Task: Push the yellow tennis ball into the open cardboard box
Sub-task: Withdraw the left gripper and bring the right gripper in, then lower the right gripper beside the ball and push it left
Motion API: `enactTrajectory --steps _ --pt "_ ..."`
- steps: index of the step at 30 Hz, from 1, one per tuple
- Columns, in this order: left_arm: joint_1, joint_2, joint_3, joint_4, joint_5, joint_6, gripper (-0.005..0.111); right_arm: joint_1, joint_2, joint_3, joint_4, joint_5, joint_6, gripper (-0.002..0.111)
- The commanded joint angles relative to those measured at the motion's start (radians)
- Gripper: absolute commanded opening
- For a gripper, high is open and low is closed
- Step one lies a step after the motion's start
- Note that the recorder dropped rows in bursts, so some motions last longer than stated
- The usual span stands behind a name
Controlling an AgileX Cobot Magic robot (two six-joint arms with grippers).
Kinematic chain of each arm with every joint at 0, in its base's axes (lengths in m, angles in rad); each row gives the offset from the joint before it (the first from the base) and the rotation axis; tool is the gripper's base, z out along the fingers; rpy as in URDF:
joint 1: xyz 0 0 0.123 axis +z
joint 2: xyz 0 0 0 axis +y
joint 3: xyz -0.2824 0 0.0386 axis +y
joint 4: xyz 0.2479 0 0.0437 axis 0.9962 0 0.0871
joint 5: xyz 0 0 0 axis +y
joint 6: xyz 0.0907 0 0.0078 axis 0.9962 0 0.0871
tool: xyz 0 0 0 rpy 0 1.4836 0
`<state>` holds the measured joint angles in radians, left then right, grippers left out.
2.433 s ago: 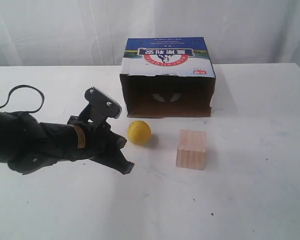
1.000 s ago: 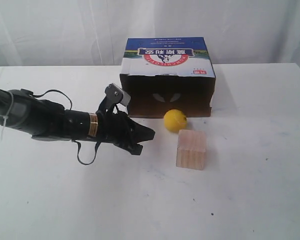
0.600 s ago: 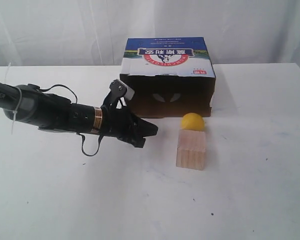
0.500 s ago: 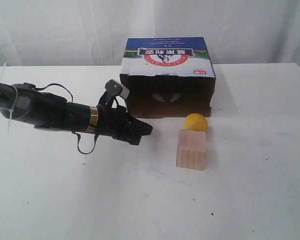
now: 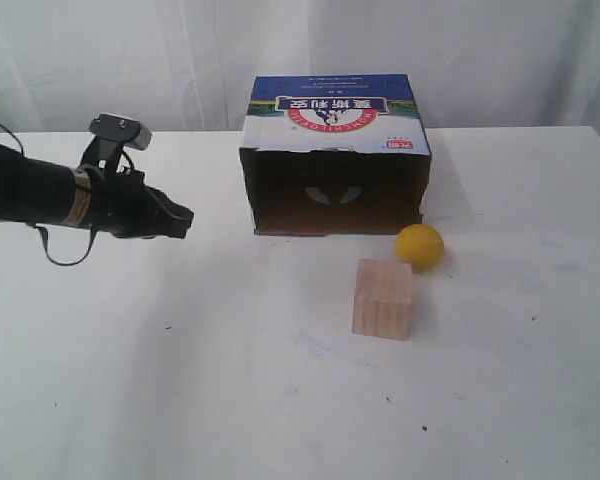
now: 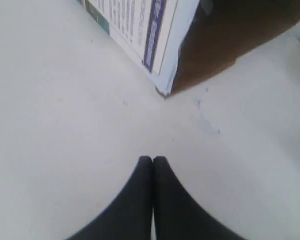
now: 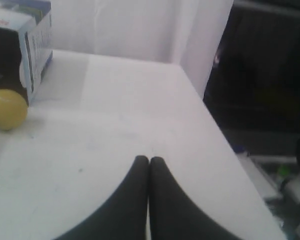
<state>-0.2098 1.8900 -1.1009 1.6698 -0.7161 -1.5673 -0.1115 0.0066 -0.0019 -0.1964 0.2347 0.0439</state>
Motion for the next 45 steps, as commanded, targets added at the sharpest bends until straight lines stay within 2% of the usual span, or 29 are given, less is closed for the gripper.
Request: enactTrajectory --steps 1,5,8,10,12,16,19,23,25,28,30,32,36,38,41,45 --pt "0.029 -0.066 0.119 0.075 0.011 -0.050 0.000 -0.009 -0.007 0.002 0.025 -0.244 0.046 0.000" --pt "0.047 -0.097 0.209 0.075 0.030 -0.024 0.000 -0.009 -0.007 0.002 0.237 -0.649 0.393 0.000" --pt "0.047 -0.106 0.269 0.075 0.076 0.004 0.000 -0.009 0.015 0.002 0.506 -0.803 0.378 0.000" --pt "0.047 -0.109 0.295 0.075 0.089 0.036 0.000 -0.009 0.138 -0.022 0.586 -0.824 0.260 0.000" --pt "0.047 -0.109 0.302 0.009 0.089 0.081 0.000 -0.009 0.360 -0.079 0.586 -0.861 0.174 0.000" --pt "0.047 -0.109 0.302 -0.058 0.047 0.096 0.000 -0.009 0.822 -0.282 0.469 -0.865 -0.003 0.000" --pt "0.047 -0.109 0.302 -0.053 0.025 0.096 0.000 -0.009 1.191 -0.503 0.394 -0.728 -0.044 0.000" --pt "0.047 -0.109 0.302 -0.042 0.008 0.096 0.000 -0.004 1.554 -0.935 0.286 -0.111 -0.044 0.000" --pt "0.047 -0.109 0.302 -0.038 0.003 0.096 0.000 -0.004 1.677 -1.085 0.286 0.043 -0.094 0.000" --pt "0.047 -0.109 0.302 -0.039 -0.015 0.103 0.000 -0.004 1.825 -1.247 0.348 0.131 -0.297 0.000" --pt "0.047 -0.109 0.302 -0.039 -0.025 0.103 0.000 -0.004 1.919 -1.346 0.515 0.201 -0.494 0.000" --pt "0.047 -0.109 0.302 -0.039 -0.036 0.103 0.000 -0.004 2.013 -1.423 0.743 0.216 -0.693 0.000" --pt "0.047 -0.109 0.302 -0.039 -0.044 0.103 0.000 -0.004 2.152 -1.563 1.073 0.259 -1.029 0.000" --pt "0.047 -0.109 0.302 -0.039 -0.044 0.103 0.000 -0.004 2.232 -1.634 1.171 0.319 -1.088 0.000" --pt "0.047 -0.109 0.302 -0.039 -0.044 0.103 0.000 -0.004 2.352 -1.728 1.194 0.432 -1.095 0.000" --pt "0.047 -0.109 0.302 -0.039 -0.042 0.105 0.000 -0.004 2.374 -1.743 1.183 0.481 -1.101 0.000"
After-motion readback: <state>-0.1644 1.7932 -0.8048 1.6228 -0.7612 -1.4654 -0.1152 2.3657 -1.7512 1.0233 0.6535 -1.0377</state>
